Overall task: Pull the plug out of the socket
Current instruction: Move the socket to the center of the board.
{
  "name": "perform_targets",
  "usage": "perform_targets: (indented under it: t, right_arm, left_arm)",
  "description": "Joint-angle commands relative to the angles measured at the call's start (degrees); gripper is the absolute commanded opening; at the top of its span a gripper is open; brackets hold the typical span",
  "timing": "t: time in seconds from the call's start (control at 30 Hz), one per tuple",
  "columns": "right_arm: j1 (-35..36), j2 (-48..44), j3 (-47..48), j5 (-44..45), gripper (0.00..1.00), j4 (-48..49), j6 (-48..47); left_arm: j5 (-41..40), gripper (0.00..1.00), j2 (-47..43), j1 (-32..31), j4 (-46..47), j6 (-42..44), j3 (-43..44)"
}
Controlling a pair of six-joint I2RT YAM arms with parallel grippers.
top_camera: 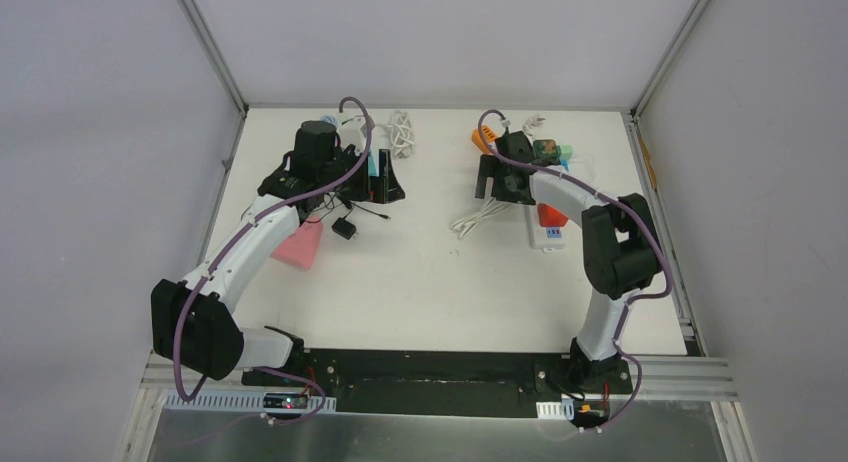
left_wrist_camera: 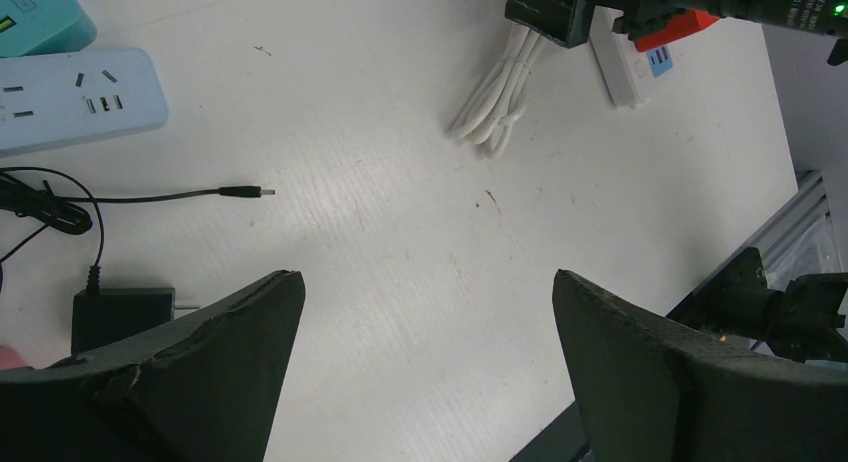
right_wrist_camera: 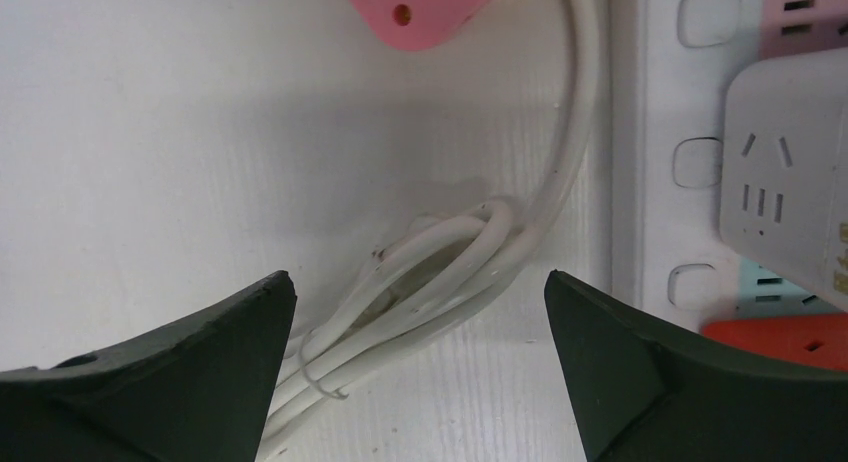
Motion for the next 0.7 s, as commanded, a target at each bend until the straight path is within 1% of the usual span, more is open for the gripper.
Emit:
perform_targets:
  t: [0.0, 0.17, 0.23, 0.47, 0.57, 0.63, 0.67]
  right_arm:
    - [-0.22, 1.00, 2.31, 5.52, 0.99, 3.60, 6.13]
    - [-0.43, 2.85, 1.61, 2.98, 0.90, 3.99, 5.49]
    - [-0.96, 3.84, 1.38, 1.63, 0.83, 3.99, 5.25]
    - [-2.46, 4.49, 0.30, -2.61, 0.64, 4.08, 4.22]
    - [-2.50, 3.49, -0.34, -4.69, 0.53, 4.50, 3.21]
    - [-2.50, 2.72, -0.73, -6.43, 0.37, 4.47, 3.05]
    - [-2.50, 2.40, -0.94, -7.35, 0.27, 4.37, 3.04]
  left_arm:
    - [-1.25, 0.99, -2.07, 0.28, 0.31, 1.14, 2.79]
    - [-1.19, 0.99, -2.23, 0.30, 0.21, 1.27, 2.94]
    - [-1.28, 0.99, -2.35, 0.29, 0.11, 1.40, 2.94]
    - [-1.55, 0.99, -2.58, 0.28, -0.17, 1.79, 3.05]
    - [-1.65, 0.99, -2.71, 0.36, -0.29, 1.93, 3.09]
    - [-1.75, 0.99, -2.74, 0.36, -0.31, 2.10, 3.08]
    - [-1.88, 0.99, -2.75, 0.32, -0.36, 2.14, 3.04]
